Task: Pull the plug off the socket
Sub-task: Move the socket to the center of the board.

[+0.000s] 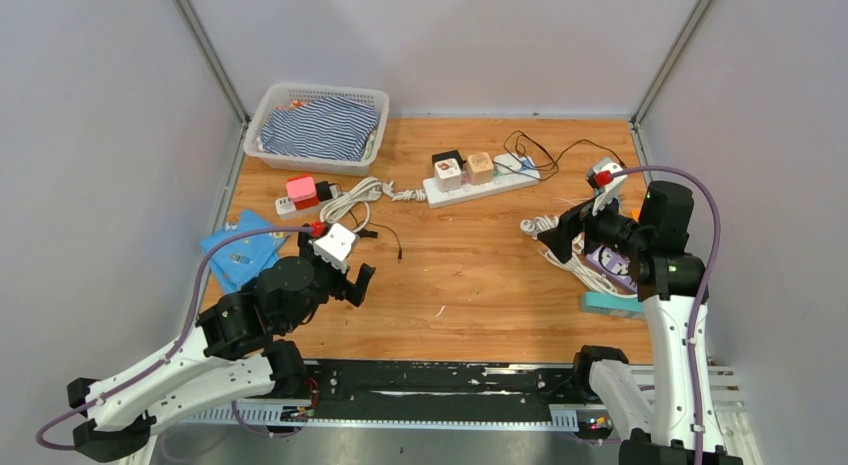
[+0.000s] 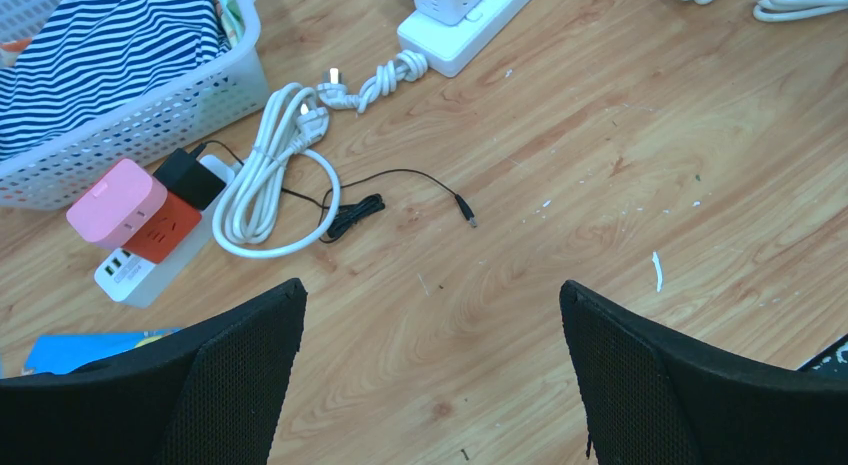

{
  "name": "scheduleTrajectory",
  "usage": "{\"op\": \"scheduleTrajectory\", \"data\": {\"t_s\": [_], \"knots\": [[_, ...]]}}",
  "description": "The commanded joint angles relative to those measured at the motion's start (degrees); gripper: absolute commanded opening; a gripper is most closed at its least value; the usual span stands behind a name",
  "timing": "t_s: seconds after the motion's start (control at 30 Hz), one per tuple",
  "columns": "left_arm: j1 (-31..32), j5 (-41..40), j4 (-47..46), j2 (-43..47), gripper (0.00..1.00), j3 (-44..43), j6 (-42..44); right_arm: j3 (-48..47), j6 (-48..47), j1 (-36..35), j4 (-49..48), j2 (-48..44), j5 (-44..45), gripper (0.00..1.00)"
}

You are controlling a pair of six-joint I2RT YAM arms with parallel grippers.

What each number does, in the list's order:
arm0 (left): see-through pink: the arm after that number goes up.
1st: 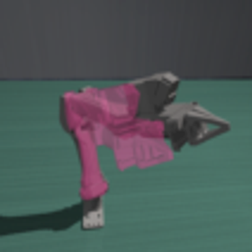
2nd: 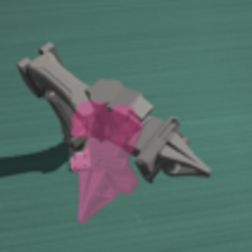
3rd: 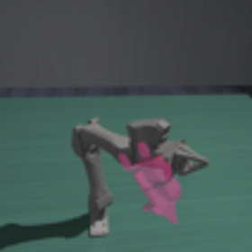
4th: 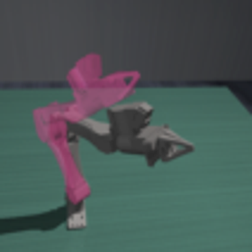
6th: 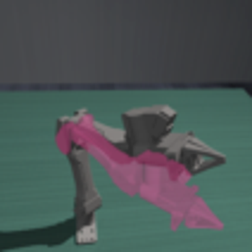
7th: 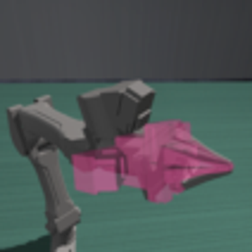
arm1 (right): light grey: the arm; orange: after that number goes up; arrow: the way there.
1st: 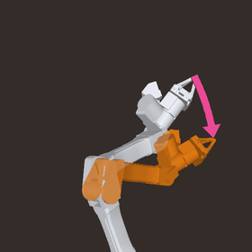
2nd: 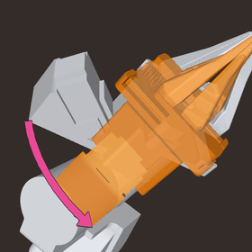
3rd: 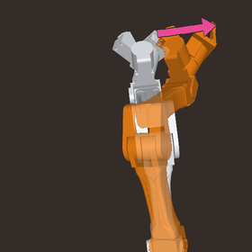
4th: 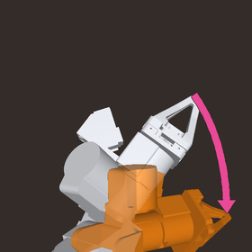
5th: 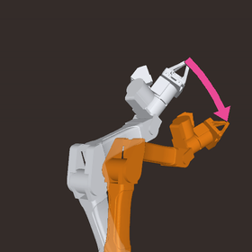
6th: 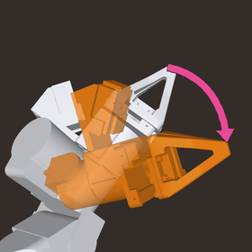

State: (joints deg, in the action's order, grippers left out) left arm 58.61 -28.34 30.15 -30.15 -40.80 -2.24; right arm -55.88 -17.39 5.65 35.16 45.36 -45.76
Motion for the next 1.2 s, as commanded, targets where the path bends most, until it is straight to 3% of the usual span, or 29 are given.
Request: {"op": "scheduleTrajectory", "data": {"t_s": [0.0, 0.47, 0.63, 0.87, 0.97, 1.17], "knots": [[-0.4, -0.5, 0.7, -0.3, 1.00, -0.1, 0.5, -1.3, -0.4, -0.1, 1.2, -0.5, 0.3, 1.00], [-0.4, 1.2, -0.7, -0.2, 1.00, -1.1, -3.2, -0.5, -0.4, -0.1, 0.6, -1.3, -1.0, 1.00], [-0.4, 4.2, -10.7, 0.0, 1.00, 3.0, -8.2, 3.0, -4.3, -0.1, -1.3, -1.7, -2.1, 1.00], [-1.1, -5.5, -25.9, -5.5, 1.00, 10.2, -10.6, 6.5, -13.3, -0.3, 0.1, -2.4, -4.9, 1.00], [-6.4, -3.0, -29.7, -9.2, 0.99, 11.6, -12.9, 6.8, -13.8, -0.5, 0.1, -2.7, -5.0, 1.00], [-25.0, 11.6, -33.2, -13.3, 1.00, 11.9, -21.3, 7.0, -13.9, -1.1, 0.0, -3.0, -4.2, 1.00]]}}
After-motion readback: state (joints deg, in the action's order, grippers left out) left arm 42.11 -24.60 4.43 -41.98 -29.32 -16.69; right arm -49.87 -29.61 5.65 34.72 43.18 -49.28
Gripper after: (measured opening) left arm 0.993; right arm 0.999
